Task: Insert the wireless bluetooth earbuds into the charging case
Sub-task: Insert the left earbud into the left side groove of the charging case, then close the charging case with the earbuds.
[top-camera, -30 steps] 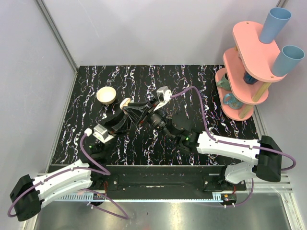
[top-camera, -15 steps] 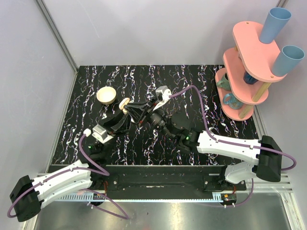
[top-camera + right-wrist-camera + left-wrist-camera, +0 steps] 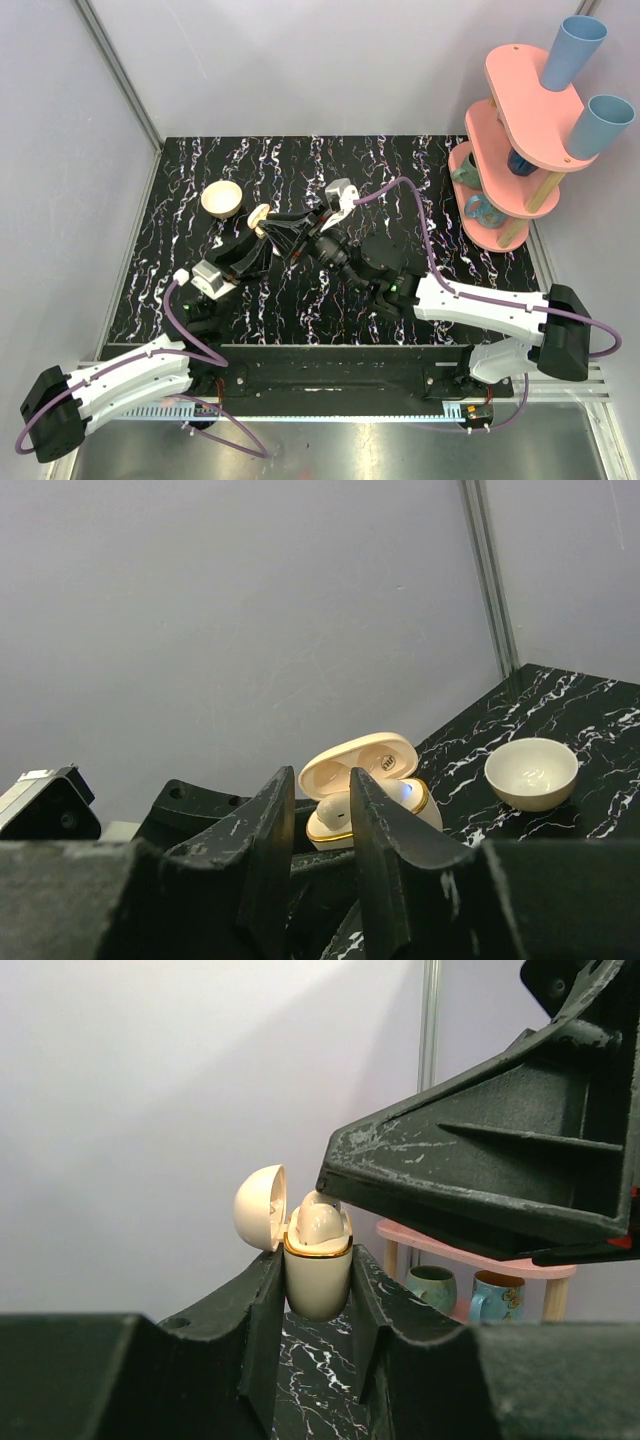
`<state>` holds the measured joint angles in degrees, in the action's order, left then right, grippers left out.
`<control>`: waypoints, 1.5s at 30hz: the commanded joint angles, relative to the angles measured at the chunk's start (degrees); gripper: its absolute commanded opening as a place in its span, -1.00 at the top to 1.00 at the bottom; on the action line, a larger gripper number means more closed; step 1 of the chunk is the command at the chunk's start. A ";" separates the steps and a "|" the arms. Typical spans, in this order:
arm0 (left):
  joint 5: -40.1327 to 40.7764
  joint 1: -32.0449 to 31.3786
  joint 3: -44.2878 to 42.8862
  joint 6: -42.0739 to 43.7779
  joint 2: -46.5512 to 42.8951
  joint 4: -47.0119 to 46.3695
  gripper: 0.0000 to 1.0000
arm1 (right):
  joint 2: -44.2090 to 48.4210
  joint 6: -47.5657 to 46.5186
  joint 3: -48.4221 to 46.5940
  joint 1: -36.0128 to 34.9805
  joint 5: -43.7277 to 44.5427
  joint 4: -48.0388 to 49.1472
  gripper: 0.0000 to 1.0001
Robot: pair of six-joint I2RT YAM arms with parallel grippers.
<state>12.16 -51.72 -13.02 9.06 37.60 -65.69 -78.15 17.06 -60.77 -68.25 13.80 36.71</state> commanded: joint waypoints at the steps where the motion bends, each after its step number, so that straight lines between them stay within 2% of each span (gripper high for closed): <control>1: 0.23 0.04 -0.26 0.26 0.01 -3.74 1.00 | 2.65 -2.12 -2.77 0.05 -1.23 -0.23 0.28; 7: -0.30 0.04 -0.34 0.70 0.36 -3.30 1.00 | 3.79 -4.39 -3.65 -0.04 0.69 -0.76 0.16; 12: -2.93 0.04 -0.87 1.49 1.15 -0.50 1.00 | 4.67 -8.61 -7.86 0.05 8.32 -7.78 0.13; 16: -6.27 0.04 -1.22 3.94 1.77 1.00 1.00 | 4.76 -10.64 -9.71 0.13 12.91 -11.47 0.00; 22: -14.09 0.04 -2.10 7.20 2.56 2.76 1.00 | 1.34 -9.34 -17.88 2.15 17.57 -28.40 -0.03; 24: -16.63 0.04 -2.45 7.03 2.56 3.37 1.00 | 0.19 -2.35 -22.25 7.05 14.25 -34.83 -0.03; 25: -17.43 0.04 -2.63 7.20 2.74 3.46 1.00 | -0.51 0.66 -23.76 9.08 12.23 -42.35 -0.03; 28: -19.98 0.04 -3.07 7.02 3.53 3.99 1.00 | -1.21 5.52 -26.76 15.07 3.09 -48.46 -0.07; 31: -21.65 0.04 -3.42 7.03 4.14 4.17 1.00 | -1.30 5.18 -26.76 16.39 -1.22 -49.71 -0.19; 35: -24.99 0.04 -4.47 7.73 4.76 5.83 1.00 | -2.44 5.35 -27.12 16.66 -5.79 -51.91 -0.25; 45: -29.66 -0.04 -6.93 8.17 7.48 6.89 1.00 | -3.50 3.69 -26.24 16.74 -7.38 -55.51 -0.25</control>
<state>-14.04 -51.72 -16.82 16.29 44.27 -56.38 -82.48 21.52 -85.69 -51.37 8.23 -18.00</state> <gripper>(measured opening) 0.324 0.627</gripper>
